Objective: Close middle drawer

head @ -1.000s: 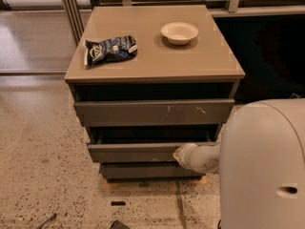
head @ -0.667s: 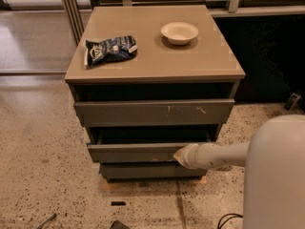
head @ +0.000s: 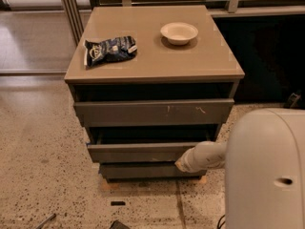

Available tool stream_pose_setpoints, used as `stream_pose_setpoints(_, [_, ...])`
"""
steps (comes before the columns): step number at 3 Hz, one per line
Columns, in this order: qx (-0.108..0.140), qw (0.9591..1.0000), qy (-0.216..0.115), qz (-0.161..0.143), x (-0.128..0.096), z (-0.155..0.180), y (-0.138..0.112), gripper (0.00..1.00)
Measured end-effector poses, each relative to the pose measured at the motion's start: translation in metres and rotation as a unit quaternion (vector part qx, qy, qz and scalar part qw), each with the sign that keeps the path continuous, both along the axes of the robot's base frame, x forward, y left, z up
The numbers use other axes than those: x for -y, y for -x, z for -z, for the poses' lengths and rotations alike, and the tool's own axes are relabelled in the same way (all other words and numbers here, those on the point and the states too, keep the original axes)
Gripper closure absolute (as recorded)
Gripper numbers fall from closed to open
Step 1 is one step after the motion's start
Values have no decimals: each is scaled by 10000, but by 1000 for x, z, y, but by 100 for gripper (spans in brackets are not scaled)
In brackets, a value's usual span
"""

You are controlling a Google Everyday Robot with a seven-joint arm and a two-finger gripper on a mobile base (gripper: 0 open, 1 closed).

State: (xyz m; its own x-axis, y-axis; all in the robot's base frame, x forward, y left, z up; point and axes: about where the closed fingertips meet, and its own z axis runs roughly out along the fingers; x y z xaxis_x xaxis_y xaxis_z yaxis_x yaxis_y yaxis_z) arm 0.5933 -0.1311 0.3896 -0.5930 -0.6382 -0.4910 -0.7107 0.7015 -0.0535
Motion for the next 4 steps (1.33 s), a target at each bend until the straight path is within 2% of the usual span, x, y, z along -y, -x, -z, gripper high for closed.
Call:
stream_pose_setpoints(1, [406, 9984, 342, 204, 0, 4, -32, 100])
stream_pose_setpoints(2, [622, 9969, 383, 304, 1, -1, -43, 100])
stream_pose_setpoints(3, [941, 9937, 445, 425, 3, -7, -54, 100])
stream_pose_setpoints(4, [1594, 9837, 596, 580, 7, -24, -73, 100])
